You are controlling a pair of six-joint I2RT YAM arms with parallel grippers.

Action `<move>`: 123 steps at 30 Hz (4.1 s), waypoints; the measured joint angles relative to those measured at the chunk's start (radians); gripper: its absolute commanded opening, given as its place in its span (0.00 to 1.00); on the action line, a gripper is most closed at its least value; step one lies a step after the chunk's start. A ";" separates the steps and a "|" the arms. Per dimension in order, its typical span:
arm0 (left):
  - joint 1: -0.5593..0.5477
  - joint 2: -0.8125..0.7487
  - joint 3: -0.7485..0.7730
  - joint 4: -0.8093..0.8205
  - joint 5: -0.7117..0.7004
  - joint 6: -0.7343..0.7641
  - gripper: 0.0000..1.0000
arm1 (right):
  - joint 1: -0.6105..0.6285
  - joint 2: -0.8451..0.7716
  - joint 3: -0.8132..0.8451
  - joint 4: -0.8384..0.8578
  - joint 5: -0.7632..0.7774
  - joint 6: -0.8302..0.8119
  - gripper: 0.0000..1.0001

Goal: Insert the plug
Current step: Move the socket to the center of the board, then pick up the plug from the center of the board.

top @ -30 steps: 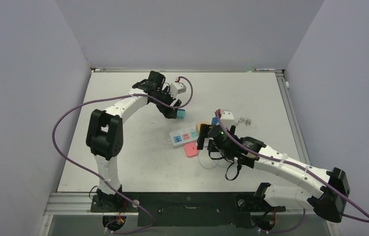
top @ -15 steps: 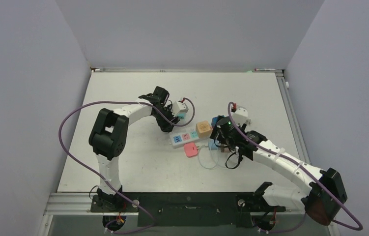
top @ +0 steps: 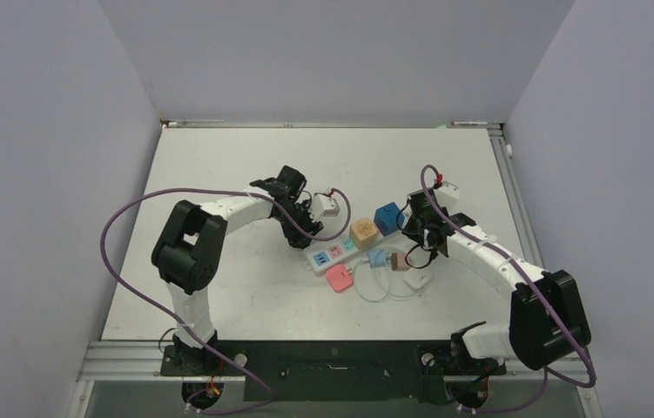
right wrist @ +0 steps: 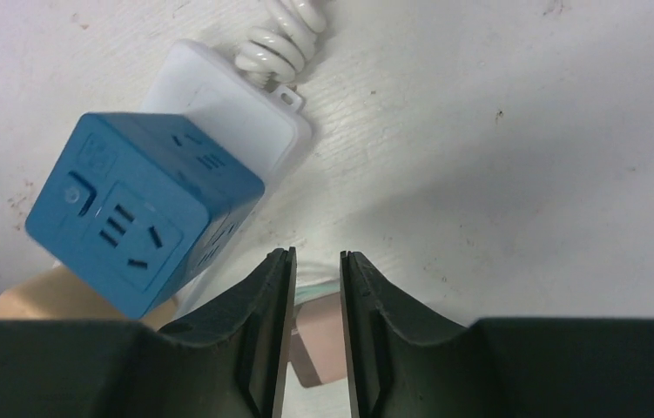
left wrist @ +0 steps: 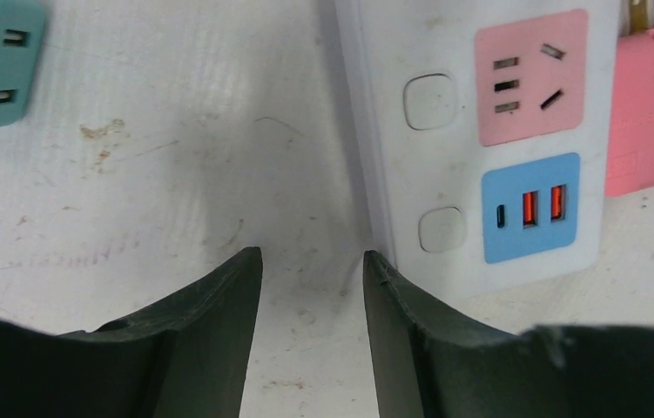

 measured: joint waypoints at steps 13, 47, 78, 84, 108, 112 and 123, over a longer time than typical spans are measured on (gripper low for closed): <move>-0.089 -0.061 -0.071 -0.012 0.090 -0.091 0.48 | -0.092 0.215 0.002 0.082 -0.052 -0.054 0.23; 0.064 0.298 0.557 -0.098 -0.103 -0.522 0.96 | 0.085 -0.221 0.044 -0.030 0.017 -0.035 0.71; 0.056 0.290 0.523 -0.077 -0.027 -0.546 0.22 | 0.116 -0.294 -0.023 0.043 0.003 -0.016 0.64; 0.143 0.086 0.511 -0.049 0.187 -0.726 0.22 | 0.207 -0.322 -0.065 0.200 -0.053 -0.087 0.82; 0.203 -0.388 0.014 0.416 0.242 -1.444 0.20 | 0.575 0.089 0.053 0.990 0.190 -0.350 0.83; 0.203 -0.403 0.003 0.430 0.238 -1.469 0.19 | 0.573 0.138 0.076 1.051 0.208 -0.344 0.78; 0.203 -0.403 -0.014 0.446 0.231 -1.520 0.18 | 0.514 0.278 0.116 1.214 0.193 -0.296 0.53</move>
